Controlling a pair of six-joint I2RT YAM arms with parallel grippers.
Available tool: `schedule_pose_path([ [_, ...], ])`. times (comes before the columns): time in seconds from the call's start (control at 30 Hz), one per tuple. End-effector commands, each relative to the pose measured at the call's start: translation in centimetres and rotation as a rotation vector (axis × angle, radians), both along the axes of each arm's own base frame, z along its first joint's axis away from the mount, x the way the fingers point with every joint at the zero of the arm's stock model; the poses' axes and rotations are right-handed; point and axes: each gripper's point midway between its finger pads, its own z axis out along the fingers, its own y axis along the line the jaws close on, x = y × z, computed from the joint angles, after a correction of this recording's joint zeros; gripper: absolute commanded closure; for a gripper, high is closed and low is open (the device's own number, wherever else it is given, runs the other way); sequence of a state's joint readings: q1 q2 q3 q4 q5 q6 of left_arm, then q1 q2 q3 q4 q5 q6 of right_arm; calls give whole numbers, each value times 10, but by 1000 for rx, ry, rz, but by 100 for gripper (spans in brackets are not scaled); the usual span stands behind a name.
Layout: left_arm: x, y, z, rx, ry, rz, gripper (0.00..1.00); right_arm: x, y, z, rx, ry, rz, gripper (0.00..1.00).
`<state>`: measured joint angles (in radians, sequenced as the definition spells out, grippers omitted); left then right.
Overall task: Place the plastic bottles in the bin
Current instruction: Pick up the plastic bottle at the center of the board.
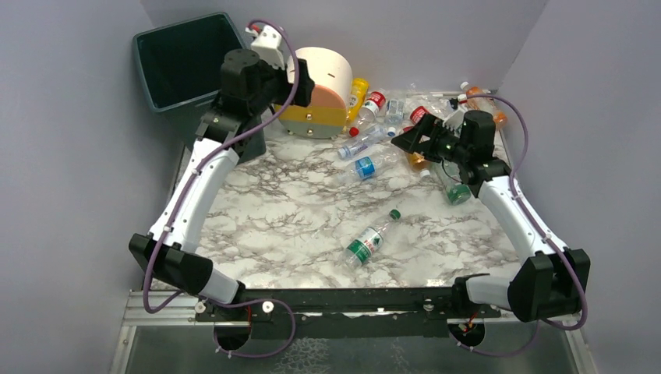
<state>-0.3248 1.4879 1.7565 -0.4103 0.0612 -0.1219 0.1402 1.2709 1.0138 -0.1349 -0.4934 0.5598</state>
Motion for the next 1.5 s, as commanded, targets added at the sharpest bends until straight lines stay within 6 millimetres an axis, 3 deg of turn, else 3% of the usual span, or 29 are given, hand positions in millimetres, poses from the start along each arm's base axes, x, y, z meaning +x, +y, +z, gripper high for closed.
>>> schedule_pose_path([
  [0.0,-23,-38,-37,59,58,-106,1,-2,-8,21,-18,-47,-43,3],
  [0.33,-48,-116,-172,241,294,-284,1,-8,-17,29,-40,-62,-91,3],
  [0.5,-46,-139,-241,345,389,-331,1,-10,-19,30,-43,-64,-98,3],
  [0.6,-45,-152,-270,371,422,-377,1,-11,-21,33,-55,-74,-105,2],
  [0.77,-37,-167,-301,403,439,-423,2,-12,-23,37,-65,-85,-113,2],
  [0.97,-27,-179,-321,430,441,-462,2,-13,-24,35,-67,-81,-115,2],
  [1.23,-27,-195,-348,416,471,-525,3,-12,-23,31,-65,-75,-110,2],
  [1.47,-31,-194,-366,431,502,-533,18,-12,-22,29,-63,-73,-109,2],
])
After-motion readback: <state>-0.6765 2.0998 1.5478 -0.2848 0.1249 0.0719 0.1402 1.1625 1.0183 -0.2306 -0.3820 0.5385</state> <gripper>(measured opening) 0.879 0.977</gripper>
